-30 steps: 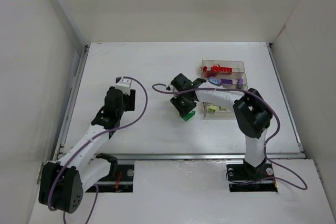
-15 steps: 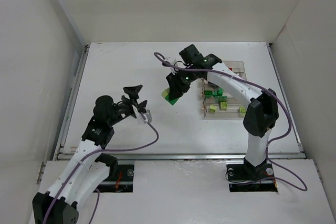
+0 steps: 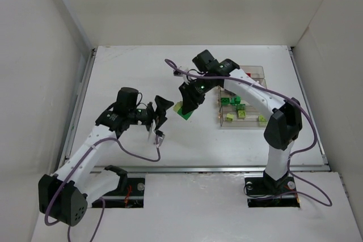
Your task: Sort the legos into containers by color
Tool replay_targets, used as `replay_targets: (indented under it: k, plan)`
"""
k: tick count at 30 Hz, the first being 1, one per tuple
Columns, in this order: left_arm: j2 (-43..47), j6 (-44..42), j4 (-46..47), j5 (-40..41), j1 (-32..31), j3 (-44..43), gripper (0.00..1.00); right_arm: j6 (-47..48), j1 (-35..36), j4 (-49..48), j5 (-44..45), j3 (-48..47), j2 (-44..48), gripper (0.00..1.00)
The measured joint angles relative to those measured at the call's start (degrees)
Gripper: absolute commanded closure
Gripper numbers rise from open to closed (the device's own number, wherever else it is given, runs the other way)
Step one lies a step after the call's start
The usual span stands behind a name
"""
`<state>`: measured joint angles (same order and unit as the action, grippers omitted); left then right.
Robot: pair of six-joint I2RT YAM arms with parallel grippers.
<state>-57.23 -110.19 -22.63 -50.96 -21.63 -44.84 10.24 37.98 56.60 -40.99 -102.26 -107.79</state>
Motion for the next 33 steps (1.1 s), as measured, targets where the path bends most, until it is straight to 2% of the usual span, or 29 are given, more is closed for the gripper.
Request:
replay_targets:
  k: [7,18,24,33]
  plan:
    - [-2.7,-2.8,-5.2,0.5,-3.0,-1.2,0.31,-1.5,1.2,-0.1,0.8,0.1,0.2,1.0]
    - [-3.2,-3.6,-4.1,1.6,-3.6,-1.2,0.32,-1.7,1.9,-0.5,2.4,0.9,0.0,1.0]
    - [-3.2,-3.6,-1.8,2.2,-3.5,-1.2,0.32,-2.1,3.8,-0.1,0.3,2.0,-0.7,1.0]
    - [-3.5,-3.5,-1.9,3.6,-3.8,-1.2,0.49,-2.3,4.8,-0.3,-1.2,1.9,-1.9,1.0]
